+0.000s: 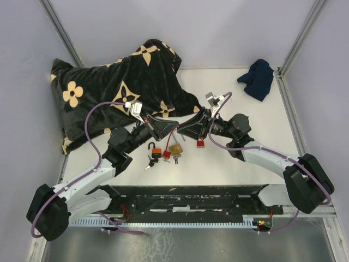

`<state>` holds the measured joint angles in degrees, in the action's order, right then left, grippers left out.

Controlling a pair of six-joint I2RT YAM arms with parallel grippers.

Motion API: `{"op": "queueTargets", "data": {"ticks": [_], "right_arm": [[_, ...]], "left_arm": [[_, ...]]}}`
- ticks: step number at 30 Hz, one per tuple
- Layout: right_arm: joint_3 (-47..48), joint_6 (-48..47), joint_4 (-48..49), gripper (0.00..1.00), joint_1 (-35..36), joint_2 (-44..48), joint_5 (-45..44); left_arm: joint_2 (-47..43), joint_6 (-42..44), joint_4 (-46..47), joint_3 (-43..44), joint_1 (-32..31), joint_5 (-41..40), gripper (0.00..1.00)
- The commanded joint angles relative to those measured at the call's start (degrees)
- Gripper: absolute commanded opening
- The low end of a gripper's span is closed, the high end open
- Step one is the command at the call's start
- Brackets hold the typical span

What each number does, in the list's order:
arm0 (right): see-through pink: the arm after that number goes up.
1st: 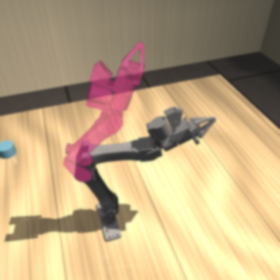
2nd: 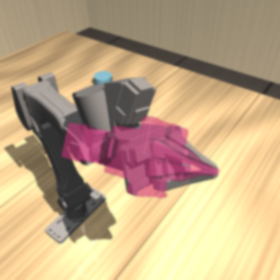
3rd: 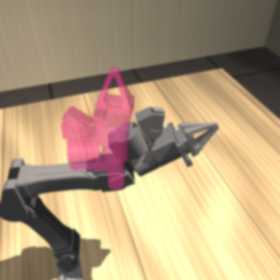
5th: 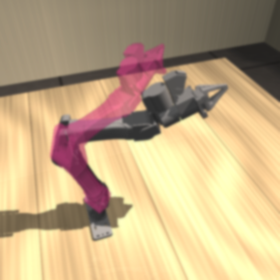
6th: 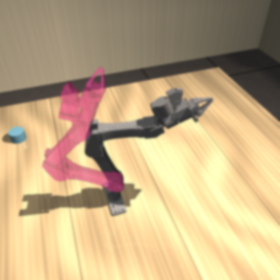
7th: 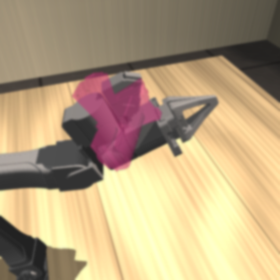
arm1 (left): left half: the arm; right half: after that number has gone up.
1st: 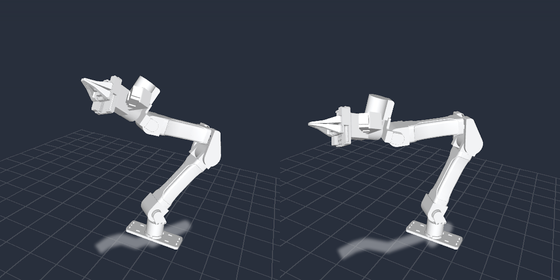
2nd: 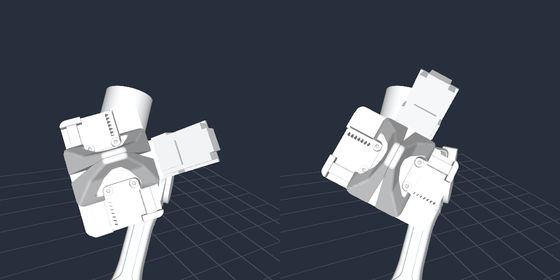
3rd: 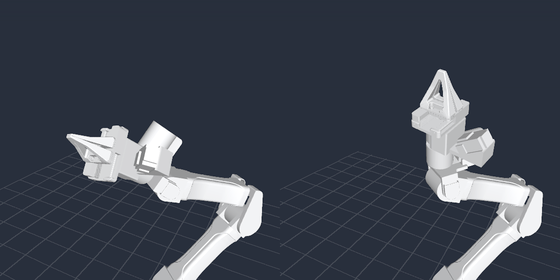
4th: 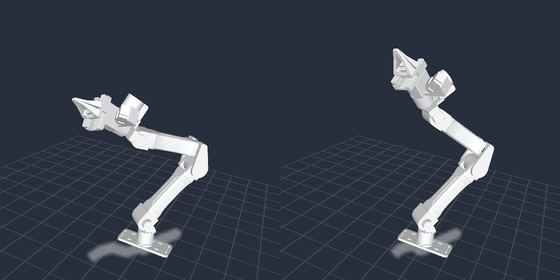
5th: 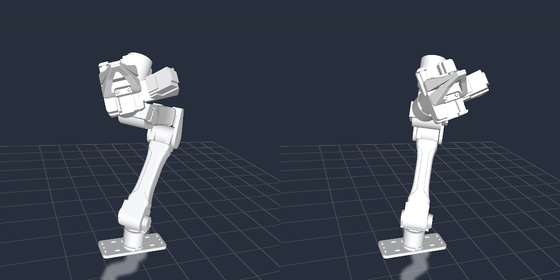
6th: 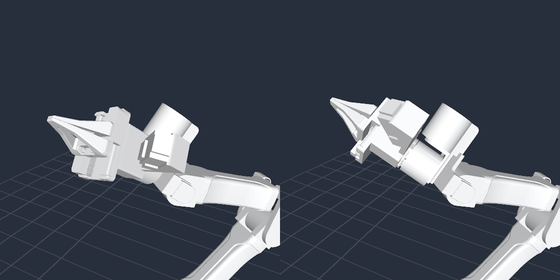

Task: Unlock with the key
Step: Pick up the key from the center of the board.

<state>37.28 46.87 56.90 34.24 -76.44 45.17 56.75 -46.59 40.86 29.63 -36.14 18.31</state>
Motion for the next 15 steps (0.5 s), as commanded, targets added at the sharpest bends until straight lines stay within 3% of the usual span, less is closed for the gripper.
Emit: {"op": "queueTargets", "data": {"ticks": [1, 11, 15], "right_arm": [[1.92, 1.15, 4.53, 0.37, 0.14, 1.27, -0.72], [1.66, 1.05, 3.65, 0.21, 0.13, 1.47, 0.56], [1.81, 0.78, 3.31, 0.09, 0.17, 1.40, 0.95]], "left_arm": [[-0.22, -0.46, 3.27, 0.06, -0.42, -1.03, 0.03], [-0.24, -0.45, 3.13, 0.27, -0.51, -1.86, 0.03], [-0.14, -0.51, 3.08, 0.25, -0.51, -1.94, 0.03]]}}
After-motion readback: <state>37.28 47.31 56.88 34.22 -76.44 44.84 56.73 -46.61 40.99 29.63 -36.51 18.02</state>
